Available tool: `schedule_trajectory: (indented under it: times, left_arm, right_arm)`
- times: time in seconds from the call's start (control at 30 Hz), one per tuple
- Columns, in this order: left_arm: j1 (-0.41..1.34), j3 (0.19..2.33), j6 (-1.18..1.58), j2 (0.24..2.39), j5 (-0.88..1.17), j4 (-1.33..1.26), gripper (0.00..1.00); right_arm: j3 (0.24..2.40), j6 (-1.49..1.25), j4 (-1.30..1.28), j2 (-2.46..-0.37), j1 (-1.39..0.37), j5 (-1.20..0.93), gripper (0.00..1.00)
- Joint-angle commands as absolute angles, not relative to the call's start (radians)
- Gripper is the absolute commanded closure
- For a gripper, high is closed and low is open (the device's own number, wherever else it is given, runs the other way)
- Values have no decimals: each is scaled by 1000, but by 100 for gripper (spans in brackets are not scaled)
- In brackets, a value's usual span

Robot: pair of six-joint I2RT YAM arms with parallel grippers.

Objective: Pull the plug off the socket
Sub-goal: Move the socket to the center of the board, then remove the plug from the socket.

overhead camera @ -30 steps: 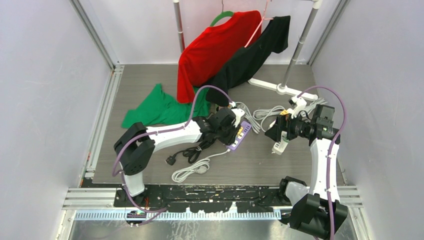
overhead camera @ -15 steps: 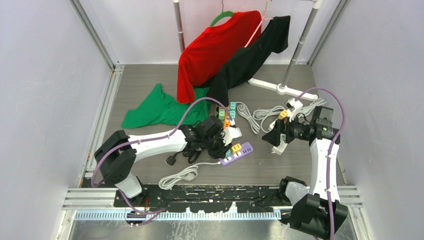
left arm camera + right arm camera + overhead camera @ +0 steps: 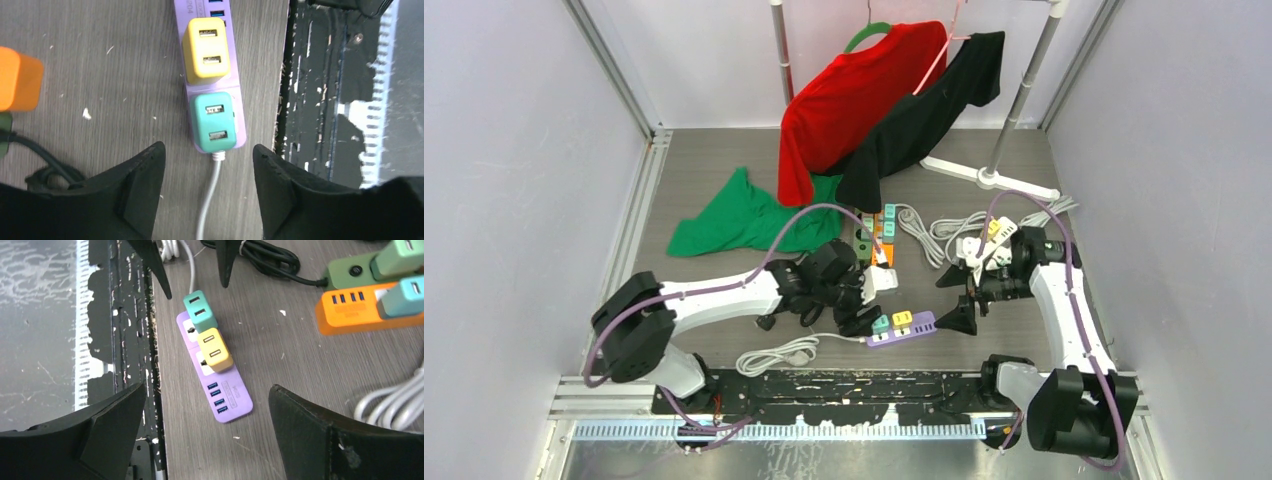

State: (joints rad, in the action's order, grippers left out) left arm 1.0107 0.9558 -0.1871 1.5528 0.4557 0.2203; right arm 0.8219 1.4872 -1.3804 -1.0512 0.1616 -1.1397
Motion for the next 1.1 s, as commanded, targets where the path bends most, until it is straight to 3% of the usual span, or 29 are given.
schedule_trajectory:
  times: [0.0,0.2,0.4,0.63,0.8,1.07]
  left_arm:
    - [1013,879,-103,1393,407,19,30]
    - [1013,776,-31,1236,370,-96,24]
    - [1012,632,128,1143,333,-367,0]
    - [1014,566,161,1222,403,-492,1]
    - [1060,474,13,1261,312,-655,3]
    - [1092,501,-71,1408,270,-717,7]
  right_arm:
    - [833,1636,-1365,-1070,81,-1134,4]
    - [798,1531,-1195,-1076,-46,-1068,9]
    - [778,1338,-963,-1110,-183,-935,17]
    - [753,1217,-829,-1146,-315,-857,28]
    - [732,1192,-787,-1173,-403,-818,33]
    - [702,1183,-745,-1194,-451,-775,45]
